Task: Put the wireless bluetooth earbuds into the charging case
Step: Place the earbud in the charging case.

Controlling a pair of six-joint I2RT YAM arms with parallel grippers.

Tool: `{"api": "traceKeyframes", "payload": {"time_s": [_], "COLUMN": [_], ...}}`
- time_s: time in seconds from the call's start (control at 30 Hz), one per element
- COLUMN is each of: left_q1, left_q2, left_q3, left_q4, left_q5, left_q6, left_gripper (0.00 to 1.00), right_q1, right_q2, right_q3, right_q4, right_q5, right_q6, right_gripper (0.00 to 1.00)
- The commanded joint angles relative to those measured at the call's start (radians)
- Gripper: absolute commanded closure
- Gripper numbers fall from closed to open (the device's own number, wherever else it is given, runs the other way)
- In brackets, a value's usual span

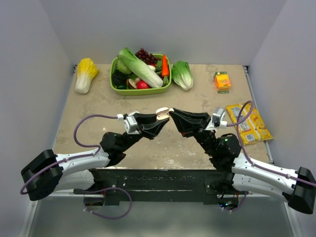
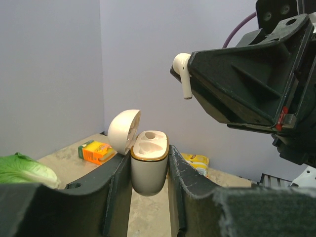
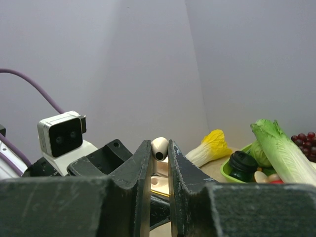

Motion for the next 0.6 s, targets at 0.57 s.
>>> {"api": "traceKeyframes", "payload": {"time_s": [0.57], "left_q1": [-0.002], "left_q2": [-0.005], "left_q3": [0.051], "left_q4": [0.499], "left_q5": [0.046], "left_q6": [-0.060], "left_gripper": [1.00], "right_q1": [0.001], "right_q2": [0.038], "right_q3": [-0.034], "right_q4": [0.085], "right_q5": [0.075], "right_q6": [-0.074], "right_gripper": [1.00]}}
